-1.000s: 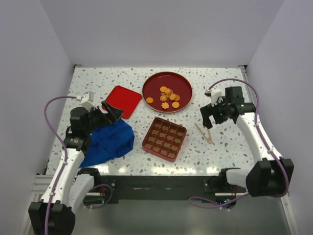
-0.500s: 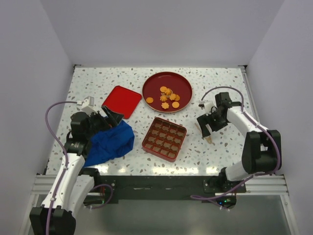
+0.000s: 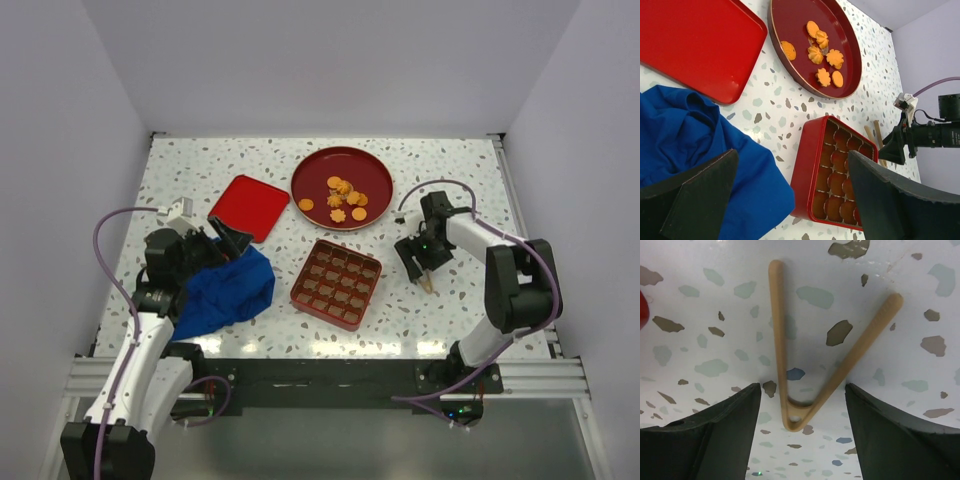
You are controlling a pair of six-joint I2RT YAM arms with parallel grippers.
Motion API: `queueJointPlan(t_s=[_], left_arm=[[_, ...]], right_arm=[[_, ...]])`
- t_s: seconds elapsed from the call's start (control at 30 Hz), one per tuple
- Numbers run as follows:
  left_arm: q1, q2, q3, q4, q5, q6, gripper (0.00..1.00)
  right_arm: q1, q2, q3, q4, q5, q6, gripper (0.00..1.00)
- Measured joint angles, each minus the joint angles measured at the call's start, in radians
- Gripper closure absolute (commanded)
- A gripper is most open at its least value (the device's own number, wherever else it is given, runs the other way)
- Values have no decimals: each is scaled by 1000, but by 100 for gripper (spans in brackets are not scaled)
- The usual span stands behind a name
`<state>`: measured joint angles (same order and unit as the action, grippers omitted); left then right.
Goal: Pack the cookies
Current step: Pick up the clamp from the center of the board.
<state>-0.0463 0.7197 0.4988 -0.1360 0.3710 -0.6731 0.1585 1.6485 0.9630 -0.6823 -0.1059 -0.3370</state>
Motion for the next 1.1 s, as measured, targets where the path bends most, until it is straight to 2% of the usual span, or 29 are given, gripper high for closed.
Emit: queueJointPlan(t_s=[0.23,0.27,0.33,0.37,0.43,0.53,0.77,0.93,1.1], left_arm=[[0,3,0,1,1,-1,5],[0,3,0,2,3,-1,5],[0,3,-3,15,13,-8,5],[0,3,-3,21,20,-13,5],[0,3,-5,39,35,-23,5],[0,4,-6,86,68,-43,5],[-34,43,-36,267,158,-138,7],[-109,101,-56,383,180,-206,8],[-239,193,-55,512,171,-249,10]], right_arm=[[4,12,5,16,41,6,51],[4,13,6,17,42,7,57],[4,13,6,18,40,8,62],[4,13,6,18,37,8,67],[4,13,6,17,34,8,70],[4,12,6,17,28,12,74],[3,-48,6,-2,0,-4,75],[3,-178,34,-43,-65,-38,75],[2,-255,112,-90,-174,-65,75]])
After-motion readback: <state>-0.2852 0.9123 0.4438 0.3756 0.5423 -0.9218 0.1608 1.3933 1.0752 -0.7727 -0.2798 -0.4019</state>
